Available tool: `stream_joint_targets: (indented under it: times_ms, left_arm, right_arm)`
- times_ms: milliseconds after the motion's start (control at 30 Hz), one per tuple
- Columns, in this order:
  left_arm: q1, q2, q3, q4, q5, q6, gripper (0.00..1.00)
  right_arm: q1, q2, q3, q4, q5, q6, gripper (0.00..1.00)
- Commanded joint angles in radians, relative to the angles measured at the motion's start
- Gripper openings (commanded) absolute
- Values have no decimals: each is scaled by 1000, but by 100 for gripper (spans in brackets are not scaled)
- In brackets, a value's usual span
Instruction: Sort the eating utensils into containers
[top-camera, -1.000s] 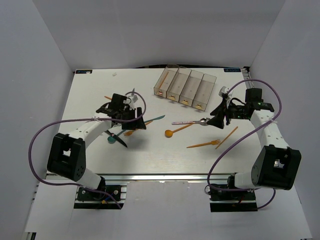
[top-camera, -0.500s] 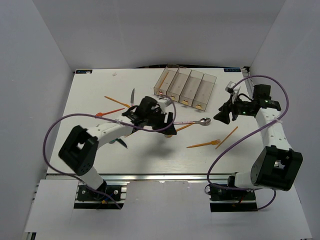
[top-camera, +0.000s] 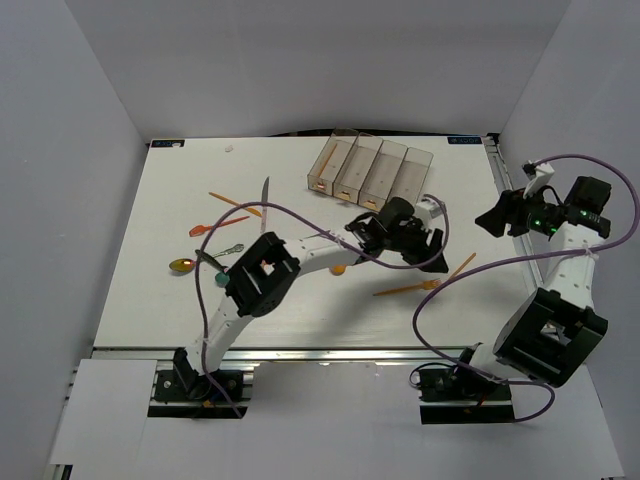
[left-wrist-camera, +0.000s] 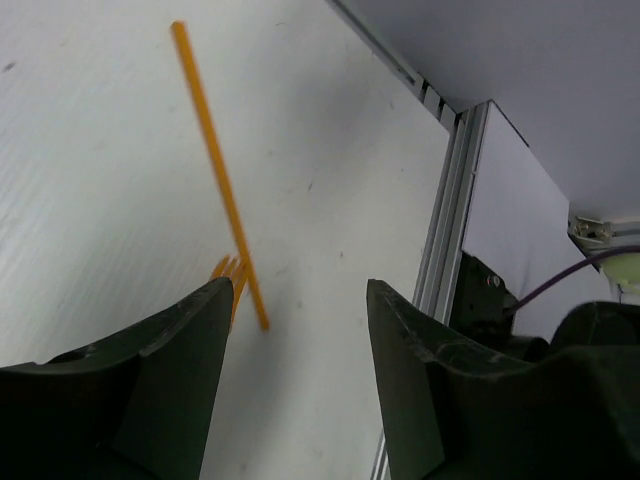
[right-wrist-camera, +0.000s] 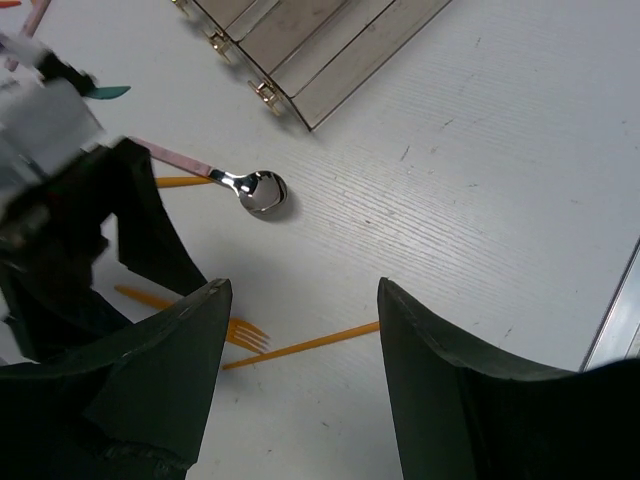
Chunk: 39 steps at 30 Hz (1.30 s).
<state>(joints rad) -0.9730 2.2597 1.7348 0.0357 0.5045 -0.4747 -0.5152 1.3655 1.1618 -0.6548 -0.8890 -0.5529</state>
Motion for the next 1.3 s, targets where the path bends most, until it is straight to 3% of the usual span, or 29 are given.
stream_joint_targets:
  times_ms: [0,333,500,633,867,1267]
  left_arm:
    - [-62,75,165,27,-32,5,66]
    - [-162,351,503,-108,-389,151,66]
    - [-178,405,548,-154,-560,246,64]
    - [-185,406,537,-168,-595,271,62]
    - [-214,337,503,-96,-537,294,61]
    - [-214,265,420,-60,-669,291,58]
  right_arm:
    - [-23,-49,23,-5,-42,34,66]
    - [-92,-68,21,-54,-149,-21,66]
    - [-117,-39,24,-91,-189,-59,67]
    - [-126,-25,32,-105,-214,-77,66]
    - [-128,-25,19,-124,-229,-108,66]
    - [-128,-19,18,-166,-232,-153,66]
